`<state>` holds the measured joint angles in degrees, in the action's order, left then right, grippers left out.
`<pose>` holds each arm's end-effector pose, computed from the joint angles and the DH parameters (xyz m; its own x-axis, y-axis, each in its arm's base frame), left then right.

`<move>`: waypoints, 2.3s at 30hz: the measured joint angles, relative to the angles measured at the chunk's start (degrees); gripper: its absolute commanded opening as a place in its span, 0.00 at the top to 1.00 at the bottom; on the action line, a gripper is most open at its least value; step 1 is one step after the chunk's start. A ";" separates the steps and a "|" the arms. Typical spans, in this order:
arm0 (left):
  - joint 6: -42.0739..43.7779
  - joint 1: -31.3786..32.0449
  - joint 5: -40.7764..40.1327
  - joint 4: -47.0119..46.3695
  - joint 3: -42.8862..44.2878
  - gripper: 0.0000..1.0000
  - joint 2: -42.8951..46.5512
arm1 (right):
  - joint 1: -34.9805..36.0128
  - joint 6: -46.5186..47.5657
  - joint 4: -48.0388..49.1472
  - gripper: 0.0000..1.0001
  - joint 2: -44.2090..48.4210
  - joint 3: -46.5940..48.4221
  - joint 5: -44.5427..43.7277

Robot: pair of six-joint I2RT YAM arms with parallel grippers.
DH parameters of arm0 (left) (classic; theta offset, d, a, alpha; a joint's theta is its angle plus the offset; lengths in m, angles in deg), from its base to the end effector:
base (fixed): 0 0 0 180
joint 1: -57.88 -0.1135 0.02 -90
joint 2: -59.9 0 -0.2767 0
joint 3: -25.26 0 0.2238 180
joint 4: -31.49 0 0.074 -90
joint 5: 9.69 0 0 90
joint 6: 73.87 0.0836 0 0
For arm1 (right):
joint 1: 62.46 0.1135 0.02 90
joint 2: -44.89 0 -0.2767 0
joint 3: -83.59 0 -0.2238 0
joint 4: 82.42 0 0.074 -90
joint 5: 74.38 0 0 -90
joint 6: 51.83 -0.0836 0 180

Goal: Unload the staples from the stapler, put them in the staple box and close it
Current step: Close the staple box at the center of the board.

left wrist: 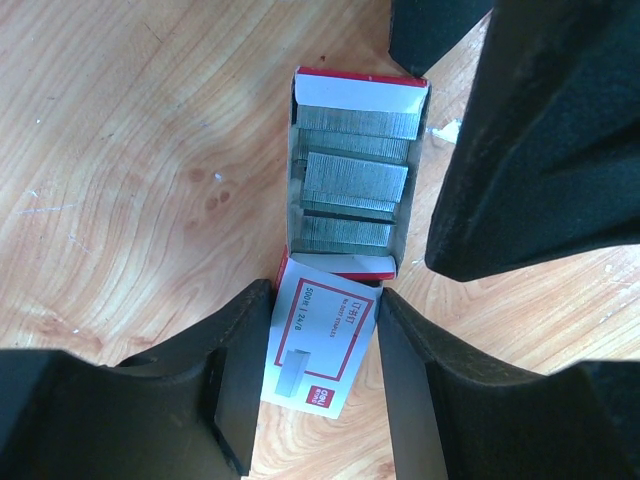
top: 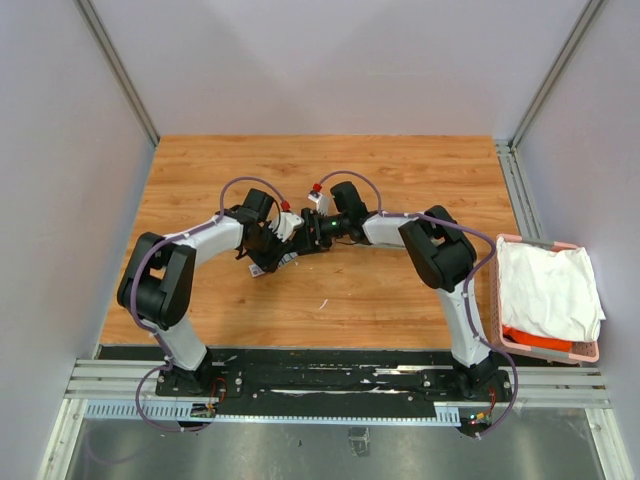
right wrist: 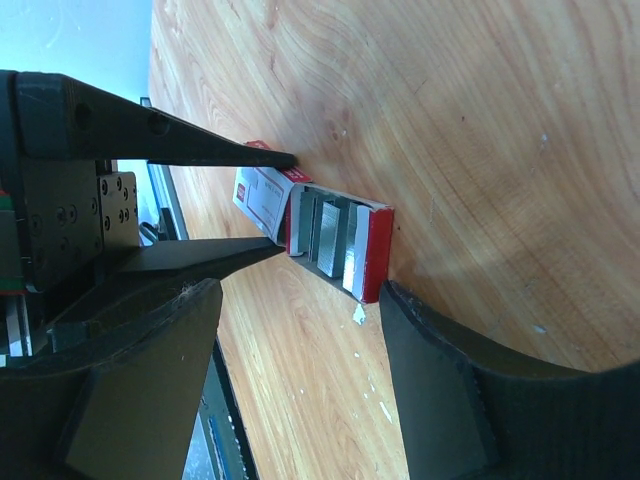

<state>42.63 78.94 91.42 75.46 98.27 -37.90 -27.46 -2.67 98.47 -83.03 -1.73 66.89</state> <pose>0.2903 -0.1290 0.1484 -0.5920 0.6971 -0.4044 0.7620 0.6476 0.0009 0.3590 0.3310 0.1415 -0.9193 -0.1442 -0.3661 -0.3933 0.3025 0.8683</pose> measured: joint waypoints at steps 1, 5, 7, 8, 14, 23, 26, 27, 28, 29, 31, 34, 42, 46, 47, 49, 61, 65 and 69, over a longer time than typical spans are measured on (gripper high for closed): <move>0.00 0.02 0.02 0.04 0.04 0.51 -0.07 | 0.00 -0.09 0.00 0.32 0.07 -0.04 -0.13; -0.02 0.02 0.00 0.26 0.42 0.51 -0.39 | -0.04 -0.15 -0.44 0.32 0.31 -0.11 -0.55; -0.02 0.02 -0.17 0.28 0.70 0.51 -0.63 | -0.15 -0.07 -0.85 0.32 0.66 -0.33 -1.01; -0.09 0.02 -0.39 0.22 0.85 0.51 -0.81 | -0.24 0.13 -1.07 0.32 1.05 -0.63 -1.42; -1.66 0.15 -1.75 -0.96 2.69 0.51 -2.47 | -0.92 2.45 -2.36 0.31 4.31 -3.85 -3.43; -2.54 0.17 -3.17 -4.37 5.55 0.51 -5.27 | -0.90 6.56 -3.56 0.31 6.32 -5.27 -4.04; -0.31 0.17 -2.03 -5.09 5.29 0.50 -5.27 | -0.90 8.00 -3.96 0.31 6.51 -5.86 -4.39; 0.66 0.15 -1.57 -5.31 5.09 0.49 -5.14 | -0.90 8.35 -4.26 0.31 6.51 -5.95 -4.39; 1.73 0.13 -1.11 -5.60 4.81 0.49 -4.96 | -0.90 8.70 -4.33 0.31 6.54 -5.97 -4.44; 2.51 0.07 -0.79 -5.84 4.52 0.49 -4.74 | -0.90 9.11 -4.50 0.31 6.71 -5.97 -4.57; 3.93 -0.17 0.39 -6.38 3.93 0.49 -4.39 | -0.90 10.01 -5.16 0.31 6.97 -5.99 -4.59; 6.14 -0.74 1.88 -6.27 3.80 0.49 -4.33 | -0.90 10.84 -5.99 0.31 7.28 -6.05 -4.74; 9.42 -1.36 2.99 -4.07 4.90 0.49 -4.81 | -0.90 11.54 -6.88 0.31 7.41 -6.14 -4.81; 10.01 -1.62 3.21 -2.67 5.16 0.49 -4.81 | -0.90 11.56 -6.93 0.30 7.41 -6.12 -4.79; 10.05 -1.66 3.28 -2.29 5.16 0.49 -4.81 | -0.90 11.56 -6.99 0.30 7.41 -6.03 -4.79; 10.12 -1.84 3.52 -1.86 5.16 0.49 -4.81 | -0.90 11.56 -7.45 0.30 7.39 -5.73 -4.81; 9.29 -1.57 3.76 -1.57 5.18 0.48 -4.81 | -2.05 11.82 -9.18 0.31 4.20 0.13 -6.16; 9.01 -1.18 3.74 -1.62 5.18 0.48 -4.81 | -2.19 11.21 -9.16 0.33 3.30 1.09 -5.81; 8.13 -0.48 3.50 -2.10 5.16 0.51 -4.85 | -2.19 9.44 -7.96 0.42 2.34 1.38 -5.05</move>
<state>50.76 78.46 94.92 73.37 103.42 -42.75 -29.64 6.77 90.52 -80.69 -0.35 61.84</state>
